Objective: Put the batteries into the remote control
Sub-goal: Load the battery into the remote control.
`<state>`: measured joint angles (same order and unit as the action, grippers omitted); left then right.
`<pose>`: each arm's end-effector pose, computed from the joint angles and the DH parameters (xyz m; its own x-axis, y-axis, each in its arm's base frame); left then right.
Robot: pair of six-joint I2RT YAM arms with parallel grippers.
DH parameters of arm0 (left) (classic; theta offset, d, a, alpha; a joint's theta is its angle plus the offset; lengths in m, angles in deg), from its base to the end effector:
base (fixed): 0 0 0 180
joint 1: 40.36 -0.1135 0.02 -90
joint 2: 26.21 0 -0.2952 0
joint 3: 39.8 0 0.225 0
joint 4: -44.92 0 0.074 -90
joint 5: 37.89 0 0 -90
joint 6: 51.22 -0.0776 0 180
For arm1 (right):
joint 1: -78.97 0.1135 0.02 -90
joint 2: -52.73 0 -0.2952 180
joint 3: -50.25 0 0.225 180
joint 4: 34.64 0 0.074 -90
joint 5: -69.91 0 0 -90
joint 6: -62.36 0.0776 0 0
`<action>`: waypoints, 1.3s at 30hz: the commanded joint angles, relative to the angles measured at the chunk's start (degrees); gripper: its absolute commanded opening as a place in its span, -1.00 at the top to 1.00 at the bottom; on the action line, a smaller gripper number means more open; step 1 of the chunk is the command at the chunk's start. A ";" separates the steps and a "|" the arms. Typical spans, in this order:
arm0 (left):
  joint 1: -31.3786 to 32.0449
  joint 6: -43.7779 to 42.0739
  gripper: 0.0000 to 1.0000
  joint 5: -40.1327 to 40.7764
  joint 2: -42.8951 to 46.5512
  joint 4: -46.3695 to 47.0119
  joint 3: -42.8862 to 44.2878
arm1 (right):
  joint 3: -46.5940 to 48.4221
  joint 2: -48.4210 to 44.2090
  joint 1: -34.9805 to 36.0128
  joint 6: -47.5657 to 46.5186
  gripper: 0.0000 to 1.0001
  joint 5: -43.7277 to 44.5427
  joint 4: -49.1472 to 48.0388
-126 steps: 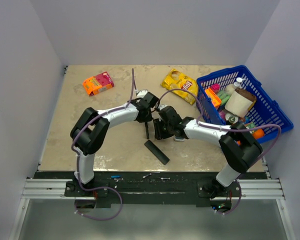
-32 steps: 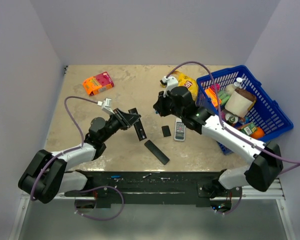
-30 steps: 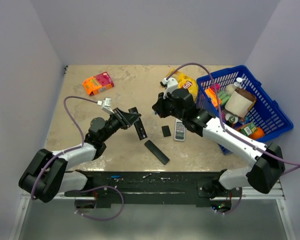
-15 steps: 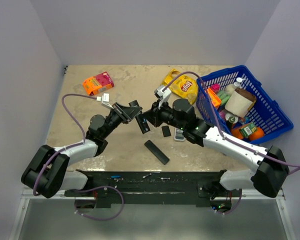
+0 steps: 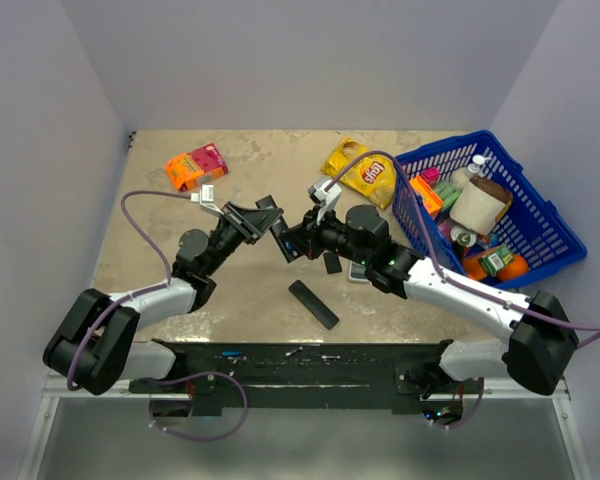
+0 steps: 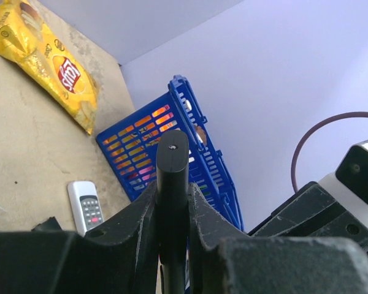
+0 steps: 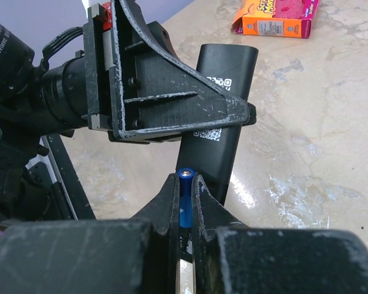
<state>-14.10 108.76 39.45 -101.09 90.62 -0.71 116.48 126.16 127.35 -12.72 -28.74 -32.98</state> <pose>0.2373 -0.1360 0.2927 -0.5347 -0.7584 -0.3727 0.3591 0.1953 -0.9126 0.1958 0.2380 0.3450 -0.3145 0.0292 -0.9488 -0.7832 0.5568 0.2768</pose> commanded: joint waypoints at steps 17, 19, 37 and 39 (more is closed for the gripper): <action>-0.24 5.79 1.00 1.77 -2.30 12.57 2.40 | -1.46 -1.62 1.10 -0.59 1.00 1.43 -1.85; -0.25 5.61 1.00 1.85 -2.12 12.93 2.49 | -1.54 -2.06 1.02 -1.12 1.00 2.57 -0.53; -0.16 3.33 1.00 0.54 -3.35 15.47 4.42 | -0.40 -0.31 1.10 -1.21 0.76 3.02 2.38; -0.16 2.98 1.00 0.45 -3.44 15.56 4.51 | 0.12 -0.22 1.10 -1.47 0.71 3.19 2.46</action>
<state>-14.10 112.54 39.82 -104.65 97.97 0.21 115.08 125.13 128.14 -12.83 -26.77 -33.04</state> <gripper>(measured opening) 0.237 0.131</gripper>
